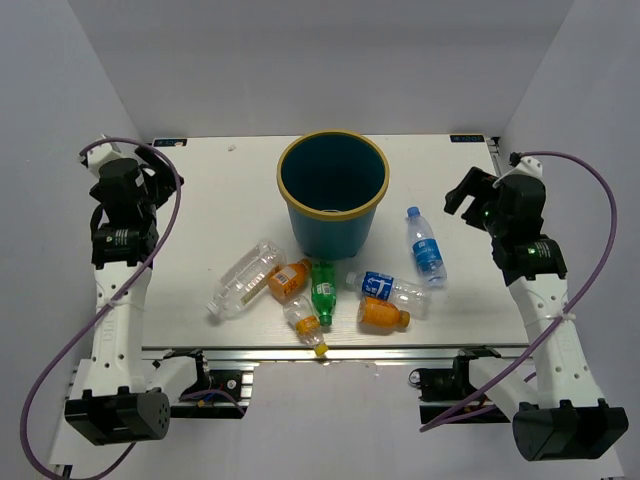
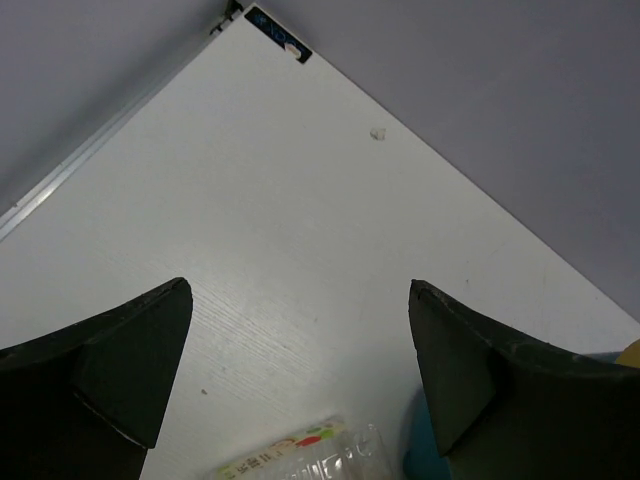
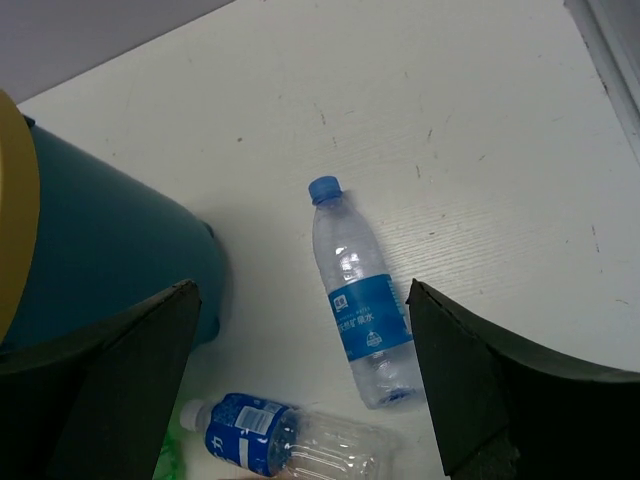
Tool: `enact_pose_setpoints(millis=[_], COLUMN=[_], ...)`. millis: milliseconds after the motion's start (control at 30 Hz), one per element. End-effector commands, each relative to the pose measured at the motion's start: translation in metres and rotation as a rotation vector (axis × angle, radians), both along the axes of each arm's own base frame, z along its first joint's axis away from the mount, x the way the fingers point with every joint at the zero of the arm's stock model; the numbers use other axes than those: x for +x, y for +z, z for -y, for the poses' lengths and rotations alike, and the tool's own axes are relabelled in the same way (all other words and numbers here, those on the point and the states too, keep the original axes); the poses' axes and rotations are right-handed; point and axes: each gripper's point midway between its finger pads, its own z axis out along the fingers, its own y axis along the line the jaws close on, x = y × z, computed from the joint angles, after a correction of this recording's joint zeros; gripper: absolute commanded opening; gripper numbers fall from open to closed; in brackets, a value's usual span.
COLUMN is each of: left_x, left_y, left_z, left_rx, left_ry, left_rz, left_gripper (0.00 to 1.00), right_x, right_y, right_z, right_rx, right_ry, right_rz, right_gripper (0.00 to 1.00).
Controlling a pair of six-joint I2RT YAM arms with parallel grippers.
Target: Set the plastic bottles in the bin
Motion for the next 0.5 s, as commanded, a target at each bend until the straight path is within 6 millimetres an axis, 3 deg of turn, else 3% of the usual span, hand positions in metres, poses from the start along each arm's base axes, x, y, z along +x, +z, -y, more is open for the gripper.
enact_pose_setpoints(millis=[0,100,267,400,467], left_x=[0.010,0.014,0.015,0.017,0.016], left_y=[-0.018,-0.030,-0.071,-0.082,-0.083], left_z=[0.015,0.022,0.028,0.032,0.031], left_rx=[-0.025,-0.033,-0.054,-0.068,-0.065], left_ry=[-0.088,-0.132,-0.161,-0.186,-0.181], left_rz=[-0.035,-0.068,-0.128,-0.158,-0.154], left_gripper=[0.98,0.98,0.98,0.98,0.98], right_x=[-0.005,-0.007,-0.004,0.006,0.009], right_y=[0.000,-0.026,-0.095,-0.139,-0.163], right_z=[-0.014,-0.017,-0.023,-0.023,-0.034], right_rx=[-0.017,-0.036,-0.039,-0.135,-0.173], right_ry=[0.112,0.148,0.190,0.181,0.220], right_rz=[0.034,0.003,-0.182,-0.292,-0.342], right_gripper=[0.89,0.89,0.89,0.89,0.89])
